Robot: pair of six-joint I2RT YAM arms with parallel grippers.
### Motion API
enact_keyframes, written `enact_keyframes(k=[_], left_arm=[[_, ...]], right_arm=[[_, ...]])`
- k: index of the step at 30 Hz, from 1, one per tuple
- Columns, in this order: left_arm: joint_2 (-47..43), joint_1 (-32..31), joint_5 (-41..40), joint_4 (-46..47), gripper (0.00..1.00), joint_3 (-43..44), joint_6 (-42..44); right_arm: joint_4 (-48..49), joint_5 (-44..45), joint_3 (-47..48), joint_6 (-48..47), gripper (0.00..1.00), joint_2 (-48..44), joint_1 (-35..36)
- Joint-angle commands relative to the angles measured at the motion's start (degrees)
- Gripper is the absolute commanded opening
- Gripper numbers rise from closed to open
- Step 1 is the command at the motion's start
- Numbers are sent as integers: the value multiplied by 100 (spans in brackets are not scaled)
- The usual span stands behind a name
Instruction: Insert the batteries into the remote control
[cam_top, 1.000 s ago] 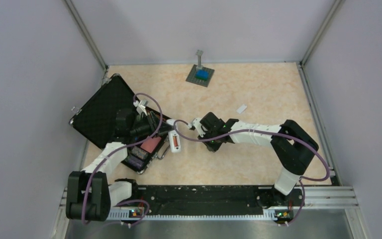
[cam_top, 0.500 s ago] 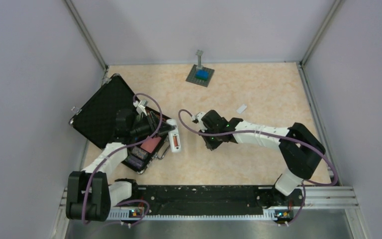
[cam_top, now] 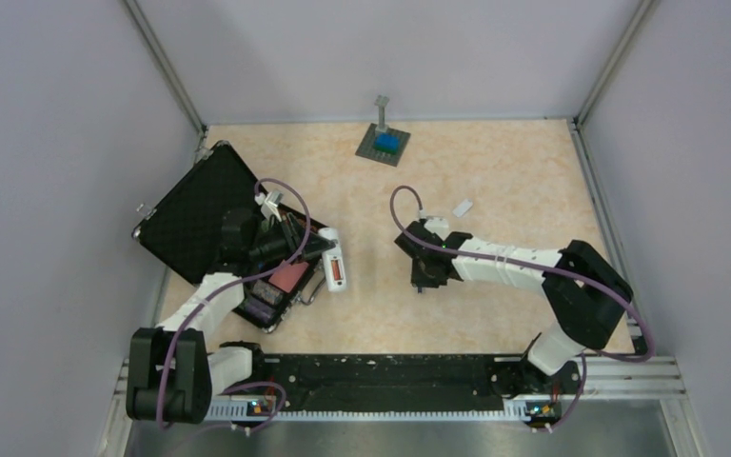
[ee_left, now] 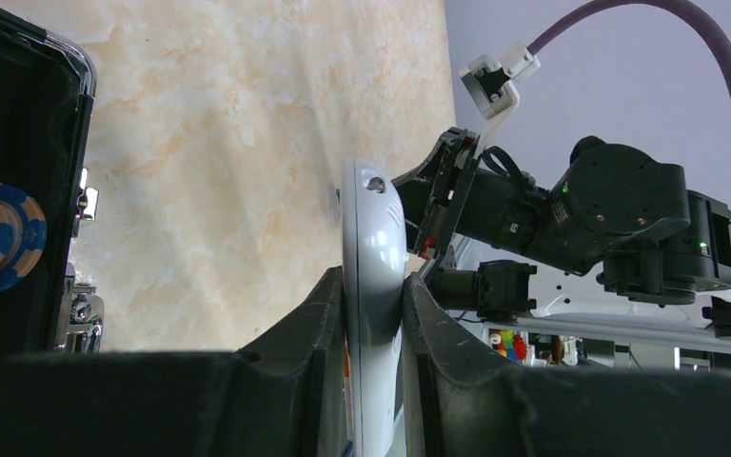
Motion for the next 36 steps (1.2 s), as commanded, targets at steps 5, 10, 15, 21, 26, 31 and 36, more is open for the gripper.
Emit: enact_keyframes(k=[5,10,15,21,26,31,36], left_arm=[[-107,24,146,411,0,-33,-40],[-120,24,144,382,0,-43,-36],[-105,24,141,371,0,-29,-20],[-42,24,137,397,0,-15,-18],[-112,24,163,393,0,-7,-58],[-222,24,129,313,0,36,-54],[-235,24,94,245,0,83,-27]], right_arm=[[-717,1036,-380,3292,2,-192,-44],[-1046,679,-251,3879,9,144,-44],[-1070,862,-237,3754,37,-217,-38],[-1060,1442,-44,2354,66,-887,-46],[-662,1594,183,-316,66,-1335,-47],[421,619,77,-3657,66,-2070,-47],[1217,-742,-719,-6701,71,-2750,-47]])
